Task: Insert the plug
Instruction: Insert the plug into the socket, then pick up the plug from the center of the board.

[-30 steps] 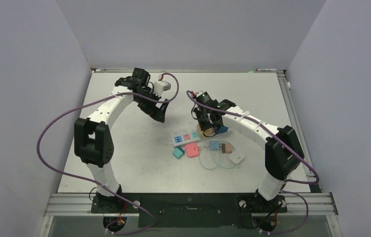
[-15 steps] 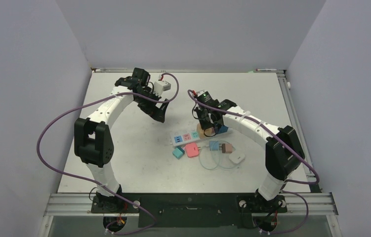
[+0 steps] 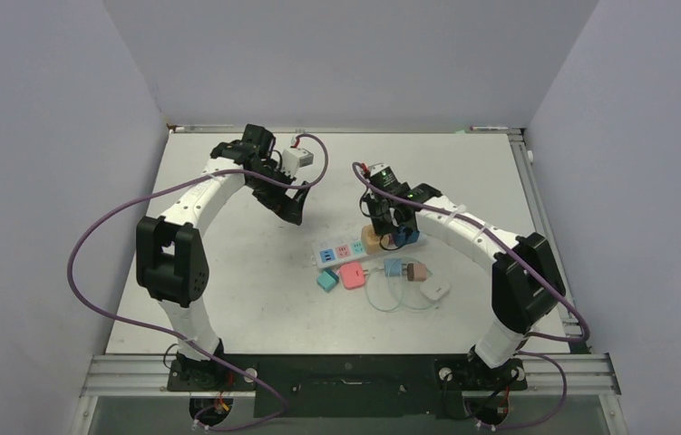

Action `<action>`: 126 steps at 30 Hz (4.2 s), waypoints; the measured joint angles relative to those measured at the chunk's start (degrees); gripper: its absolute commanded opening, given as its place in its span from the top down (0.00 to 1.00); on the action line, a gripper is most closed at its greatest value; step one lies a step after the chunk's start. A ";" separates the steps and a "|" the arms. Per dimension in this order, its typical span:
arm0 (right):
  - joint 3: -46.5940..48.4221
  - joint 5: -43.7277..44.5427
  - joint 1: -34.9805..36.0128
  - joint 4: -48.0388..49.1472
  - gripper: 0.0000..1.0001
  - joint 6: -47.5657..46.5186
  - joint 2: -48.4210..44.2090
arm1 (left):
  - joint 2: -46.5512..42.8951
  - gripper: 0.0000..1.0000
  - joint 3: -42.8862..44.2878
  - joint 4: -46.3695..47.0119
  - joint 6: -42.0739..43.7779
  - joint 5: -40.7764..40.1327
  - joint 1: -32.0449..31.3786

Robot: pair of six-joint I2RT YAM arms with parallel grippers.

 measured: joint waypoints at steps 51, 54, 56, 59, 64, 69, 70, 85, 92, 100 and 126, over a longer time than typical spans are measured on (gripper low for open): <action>-6.60 -3.72 -13.25 -2.16 0.93 2.19 -7.78 | 0.02 0.04 2.58 -2.19 0.55 -0.04 1.18; -6.62 -4.02 -13.25 -2.16 0.95 1.86 -7.74 | 0.02 0.04 2.58 -2.19 0.57 -0.09 1.18; -6.62 -4.04 -13.25 -2.19 0.95 1.70 -7.56 | 0.04 0.04 2.58 -2.19 0.68 -0.35 1.16; -6.71 -3.98 -13.25 -2.16 0.95 1.51 -6.86 | 0.07 0.04 2.58 -2.19 0.92 -1.05 1.11; -6.73 -3.69 -13.25 -1.99 0.95 1.49 -6.75 | 0.31 0.04 2.58 -2.19 1.14 -1.75 1.07; -6.73 -3.17 -13.22 -1.99 0.95 1.49 -6.64 | 0.83 0.04 2.60 -2.16 1.22 -1.95 1.07; -6.73 -3.15 -13.20 -1.99 0.95 1.49 -6.62 | 0.85 0.04 2.60 -2.16 1.29 -1.95 1.07; -5.16 1.97 -11.91 -4.22 0.62 3.76 -6.80 | 0.52 0.04 2.58 -2.08 0.87 -4.48 1.16; -0.85 5.29 -8.85 -4.92 0.28 4.72 -10.58 | -1.07 0.04 3.45 -2.51 -0.39 -3.93 2.95; -9.86 12.85 8.41 -3.41 0.25 11.21 -23.96 | -1.36 0.04 8.22 -8.44 3.13 -0.02 12.15; -24.00 14.14 18.05 3.04 0.43 23.65 -21.77 | -11.32 0.04 -4.87 -3.93 3.87 -13.60 0.07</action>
